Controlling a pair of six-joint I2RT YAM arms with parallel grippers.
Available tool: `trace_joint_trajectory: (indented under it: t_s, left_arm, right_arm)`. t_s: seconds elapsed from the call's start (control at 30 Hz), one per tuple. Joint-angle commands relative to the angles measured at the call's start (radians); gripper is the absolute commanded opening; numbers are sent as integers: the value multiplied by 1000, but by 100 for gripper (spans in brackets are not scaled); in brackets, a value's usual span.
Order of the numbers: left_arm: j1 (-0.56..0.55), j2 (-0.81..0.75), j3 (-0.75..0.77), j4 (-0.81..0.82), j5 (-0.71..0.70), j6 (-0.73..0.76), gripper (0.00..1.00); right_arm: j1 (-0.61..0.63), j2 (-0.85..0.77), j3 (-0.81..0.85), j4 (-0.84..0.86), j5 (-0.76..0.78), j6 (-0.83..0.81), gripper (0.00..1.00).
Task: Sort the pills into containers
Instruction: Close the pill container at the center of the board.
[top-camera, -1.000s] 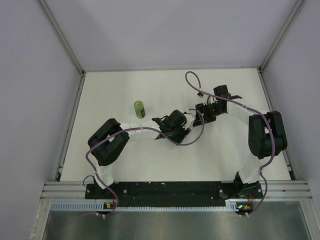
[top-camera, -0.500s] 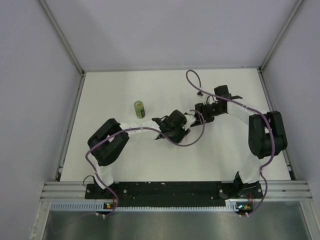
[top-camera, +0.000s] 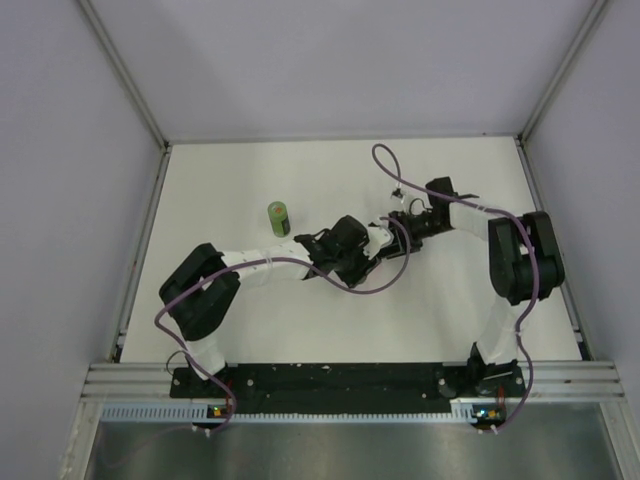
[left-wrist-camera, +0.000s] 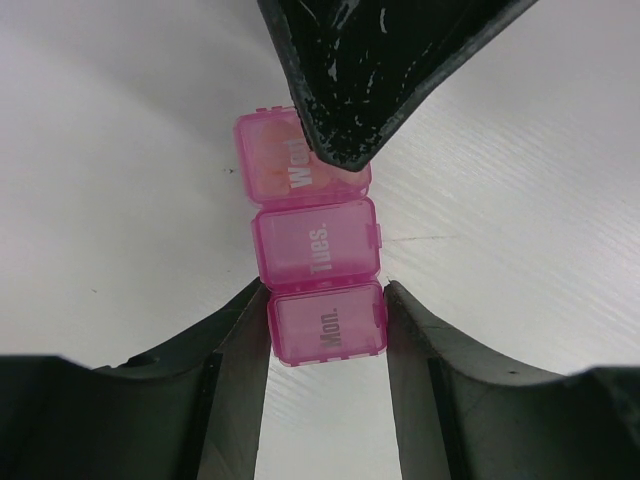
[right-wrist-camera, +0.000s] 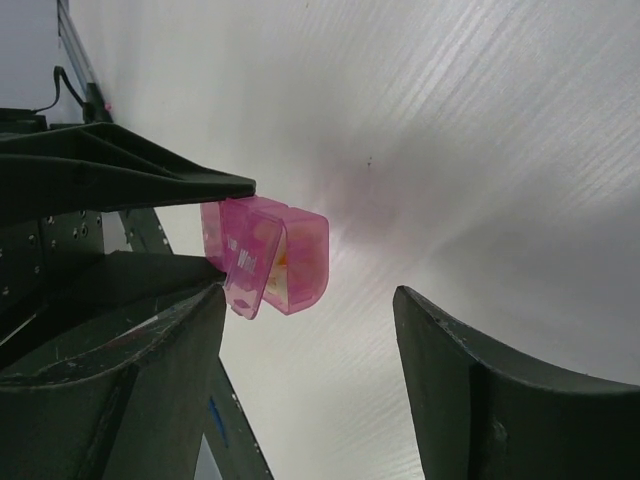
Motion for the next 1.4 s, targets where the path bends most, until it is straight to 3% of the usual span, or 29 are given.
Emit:
trace_joint_trajectory:
  t_s: [0.0, 0.53, 0.73, 0.87, 1.0, 1.3, 1.37]
  left_arm:
    - [-2, -51, -5, 40, 31, 17, 0]
    - [-2, -59, 10, 43, 54, -6, 0]
    - [-2, -63, 18, 41, 66, -20, 0]
    - [1, -65, 24, 38, 67, -41, 0]
    - [8, -63, 23, 38, 84, -55, 0]
    - [15, -53, 23, 40, 101, -55, 0]
    - [16, -53, 23, 40, 104, -55, 0]
  right_arm:
    - [-11, 16, 43, -6, -98, -31, 68]
    - [33, 45, 27, -25, -123, -69, 64]
    - [47, 53, 26, -25, -117, -75, 55]
    - [50, 43, 21, -25, -109, -80, 38]
    - [50, 30, 18, -25, -102, -87, 1]
    - [50, -12, 24, -37, -94, -104, 1]
    - [52, -7, 24, -45, -112, -107, 14]
